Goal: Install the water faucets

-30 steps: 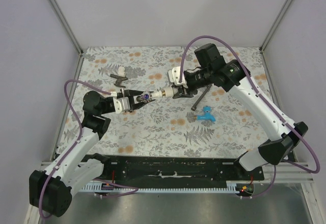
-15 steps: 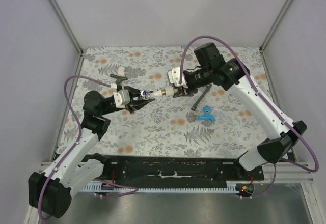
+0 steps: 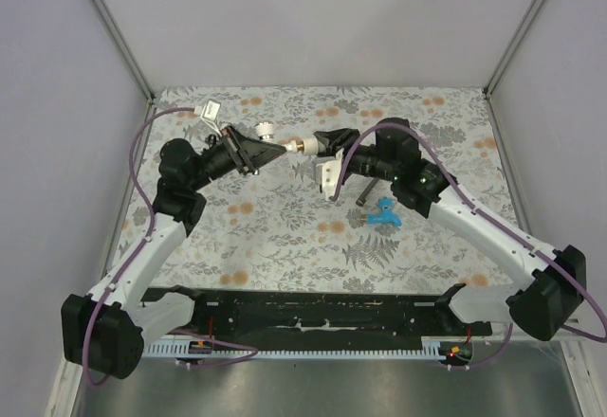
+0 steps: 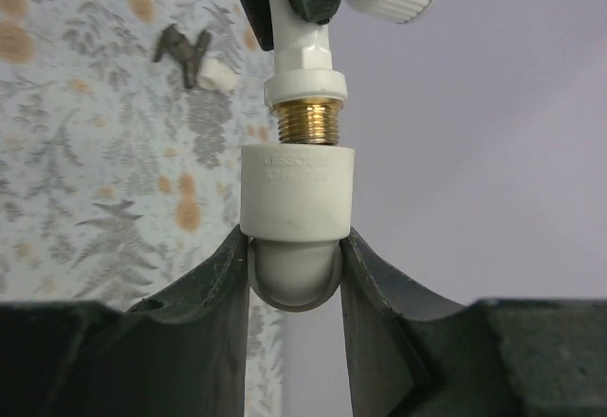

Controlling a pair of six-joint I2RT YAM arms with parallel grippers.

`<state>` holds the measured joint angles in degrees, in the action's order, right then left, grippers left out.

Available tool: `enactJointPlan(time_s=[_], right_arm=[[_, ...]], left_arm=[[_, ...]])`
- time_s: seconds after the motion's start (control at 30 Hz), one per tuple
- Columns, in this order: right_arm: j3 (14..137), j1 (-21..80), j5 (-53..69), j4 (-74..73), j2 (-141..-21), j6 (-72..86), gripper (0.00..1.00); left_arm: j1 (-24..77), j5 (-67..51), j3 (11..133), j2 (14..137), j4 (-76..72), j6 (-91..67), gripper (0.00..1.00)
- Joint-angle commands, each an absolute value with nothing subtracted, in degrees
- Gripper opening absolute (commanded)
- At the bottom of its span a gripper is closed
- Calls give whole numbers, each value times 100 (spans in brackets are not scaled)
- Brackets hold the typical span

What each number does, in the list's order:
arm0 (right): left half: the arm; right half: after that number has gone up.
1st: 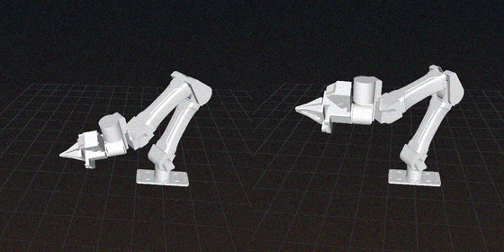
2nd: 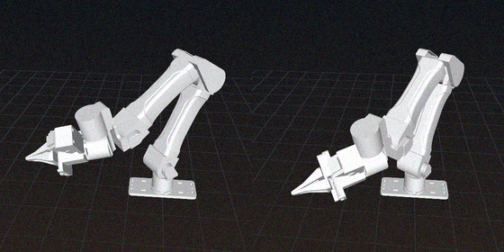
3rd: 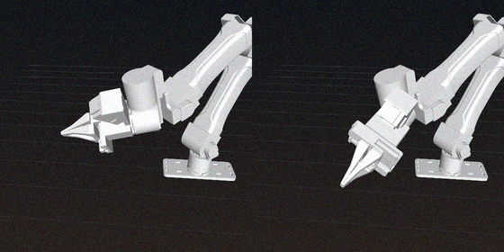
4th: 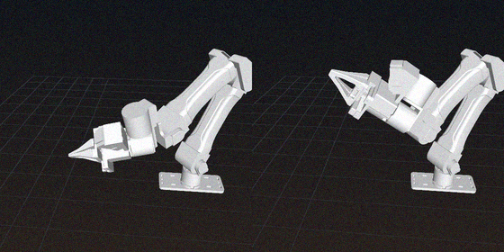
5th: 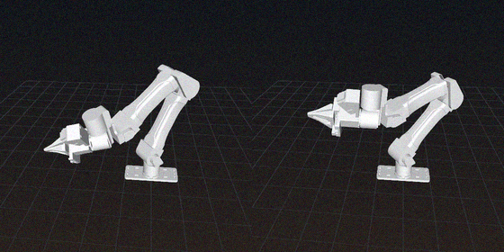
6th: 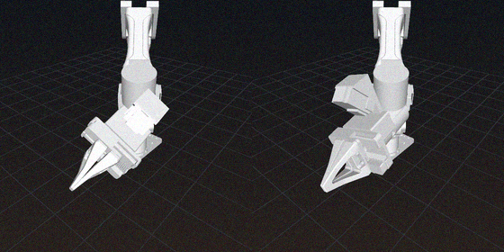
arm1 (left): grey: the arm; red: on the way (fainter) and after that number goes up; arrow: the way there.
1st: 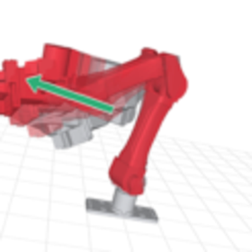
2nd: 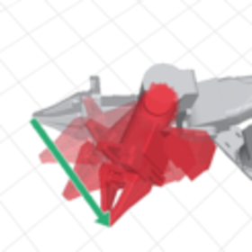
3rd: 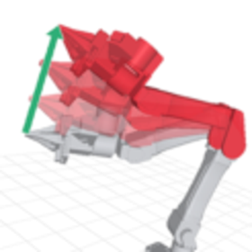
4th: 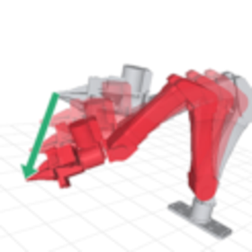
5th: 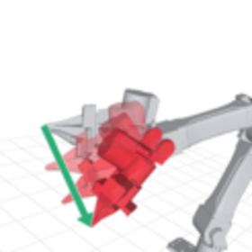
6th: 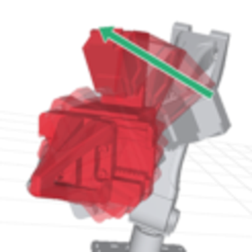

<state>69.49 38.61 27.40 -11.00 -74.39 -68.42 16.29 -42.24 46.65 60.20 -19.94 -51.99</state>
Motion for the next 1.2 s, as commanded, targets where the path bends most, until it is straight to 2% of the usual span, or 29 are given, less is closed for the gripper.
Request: enactJointPlan(time_s=[0.0, 0.13, 0.33, 0.9, 1.17], right_arm=[[5996, 3946, 2005, 2377, -7461, -7750, 0], [5538, 3981, 1688, 3662, -7725, -8813, 0], [5397, 4008, 1354, 4034, -7621, -9061, 0], [5449, 4201, 1415, 3621, -7664, -9967, 0], [5493, 4210, 1512, 3516, -7673, -10037, 0]], left_arm=[[1485, -3770, 4307, 6353, -3399, -8812, 2], [1485, -3736, 4359, 6460, -3421, -9843, 2], [1485, -3314, 5001, 6047, -1091, -9018, 2], [1503, -3331, 5598, 6038, -659, -9079, 2], [1521, -3981, 5739, 6240, -975, -9176, 2]])
